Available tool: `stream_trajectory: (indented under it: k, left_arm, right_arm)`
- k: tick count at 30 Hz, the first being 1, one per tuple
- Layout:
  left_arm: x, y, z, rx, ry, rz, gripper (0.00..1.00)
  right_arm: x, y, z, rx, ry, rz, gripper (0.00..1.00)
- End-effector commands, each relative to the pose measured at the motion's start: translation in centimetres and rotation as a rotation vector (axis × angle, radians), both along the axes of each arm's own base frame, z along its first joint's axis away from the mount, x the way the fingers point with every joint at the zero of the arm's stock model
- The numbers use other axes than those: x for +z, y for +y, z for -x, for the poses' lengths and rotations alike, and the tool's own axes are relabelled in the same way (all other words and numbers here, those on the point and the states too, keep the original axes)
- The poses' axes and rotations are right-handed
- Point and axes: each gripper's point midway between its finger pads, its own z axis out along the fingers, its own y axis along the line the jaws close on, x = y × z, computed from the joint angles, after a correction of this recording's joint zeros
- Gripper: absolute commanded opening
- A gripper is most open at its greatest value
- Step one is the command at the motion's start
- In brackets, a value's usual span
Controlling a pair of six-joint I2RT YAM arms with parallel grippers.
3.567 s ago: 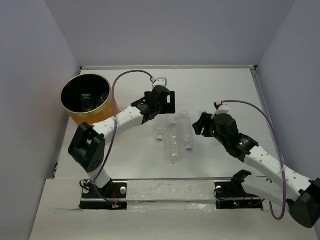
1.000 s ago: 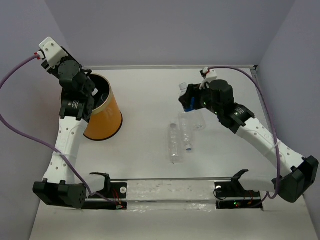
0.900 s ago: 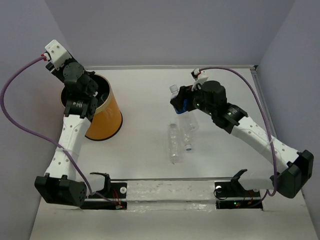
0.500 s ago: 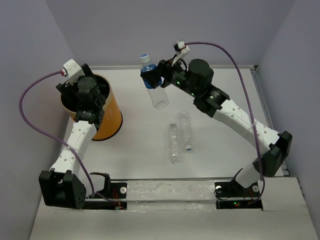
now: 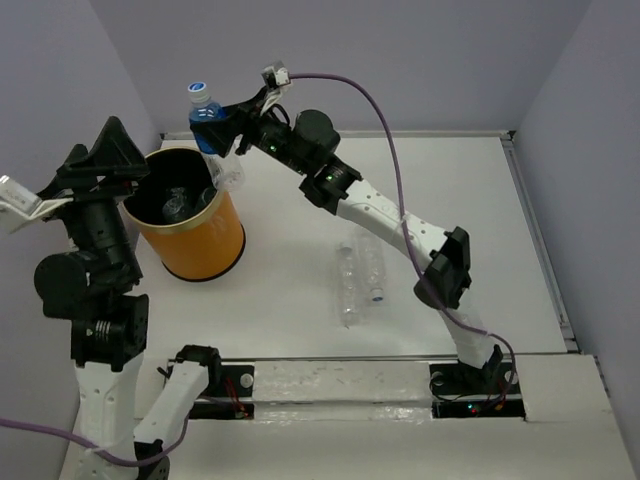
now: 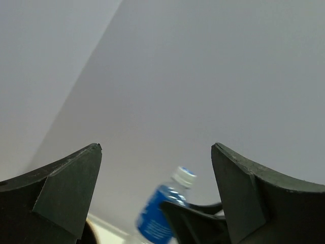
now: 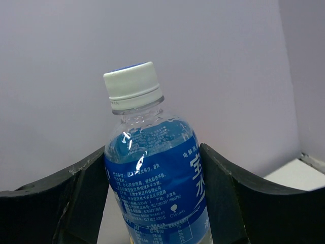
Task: Put the plastic bottles in the bin
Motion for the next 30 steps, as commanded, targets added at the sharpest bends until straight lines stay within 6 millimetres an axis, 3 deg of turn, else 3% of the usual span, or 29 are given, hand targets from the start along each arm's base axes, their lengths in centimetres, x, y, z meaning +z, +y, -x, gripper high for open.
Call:
stream_trajectory:
  k: [1, 2, 3, 5, 6, 11, 12, 15, 16, 17, 20, 21, 24, 26, 27, 28, 29, 30]
  left_arm:
    - [1.3, -4.4, 1.2, -0.264, -0.034, -0.031, 0.99]
    - [1.3, -4.8, 1.6, -0.288, -0.039, -0.034, 0.99]
    - [0.8, -5.2, 1.8, -0.315, -0.044, -0.021, 0.99]
    - [0.2, -5.8, 1.8, -0.352, -0.037, -0.027, 0.99]
    - [0.2, -6.0, 2.0, -0.365, -0.041, -0.025, 0.99]
    - [0.1, -6.9, 1.9, -0.402, -0.016, -0.054, 0.99]
    - [0.7, -7.0, 2.3, -0.412, -0.026, -0.062, 0.99]
    - [2.1, -7.5, 3.4, -0.440, -0.049, -0.081, 0.99]
    - [2.2, -7.5, 3.6, -0.446, -0.041, -0.084, 0.99]
    - [2.2, -7.9, 3.7, -0.463, -0.030, -0.092, 0.99]
    - [2.9, -10.0, 4.4, -0.573, -0.025, -0.143, 0.99]
    - [2.6, -10.6, 3.6, -0.604, -0.004, -0.151, 0.99]
    - [-0.3, -13.3, 1.5, -0.747, 0.105, -0.161, 0.99]
    - [-1.7, -14.4, 0.8, -0.813, 0.142, -0.158, 0.99]
    - [-3.0, -15.1, 0.5, -0.857, 0.173, -0.160, 0.99]
    - [-3.7, -15.4, 0.2, -0.874, 0.191, -0.158, 0.99]
    - [-4.4, -15.7, 0.1, -0.892, 0.206, -0.160, 0.99]
    - [-6.3, -16.4, -0.4, -0.924, 0.250, -0.157, 0.99]
  right_arm:
    - [5.8, 1.6, 2.5, 0.037, -0.173, -0.170, 0.29]
    - [7.1, 1.2, 2.5, 0.023, -0.202, -0.207, 0.29]
    - [5.2, 2.8, 1.9, 0.010, -0.186, -0.204, 0.29]
    - [4.7, 3.5, 1.7, -0.003, -0.189, -0.233, 0.29]
    - [3.0, 4.3, 0.8, -0.013, -0.173, -0.224, 0.29]
    - [-1.4, 7.0, -0.5, -0.077, -0.155, -0.177, 0.34]
    - [-2.3, 7.5, -0.7, -0.085, -0.173, -0.140, 0.54]
    - [-3.1, 7.8, -0.4, -0.067, -0.190, -0.071, 0.80]
    - [-4.5, 8.2, -0.5, -0.063, -0.197, -0.020, 0.90]
    - [-2.5, 7.3, 0.3, -0.058, -0.216, -0.030, 0.92]
    - [-0.3, 5.7, 1.8, -0.045, -0.244, -0.014, 0.93]
    - [0.3, 5.2, 2.0, -0.051, -0.243, -0.014, 0.93]
    - [1.9, 2.6, 3.0, -0.077, -0.227, -0.010, 0.92]
    - [1.6, 0.4, 2.3, -0.096, -0.191, -0.005, 0.89]
    - [-2.5, 0.5, 2.1, -0.091, -0.134, 0.063, 0.88]
    - [-3.5, -0.8, 1.6, -0.111, -0.112, 0.087, 0.86]
    - [-1.6, -3.8, 2.0, -0.159, -0.113, 0.064, 0.83]
    - [-2.6, -5.0, 2.2, -0.183, -0.091, 0.084, 0.80]
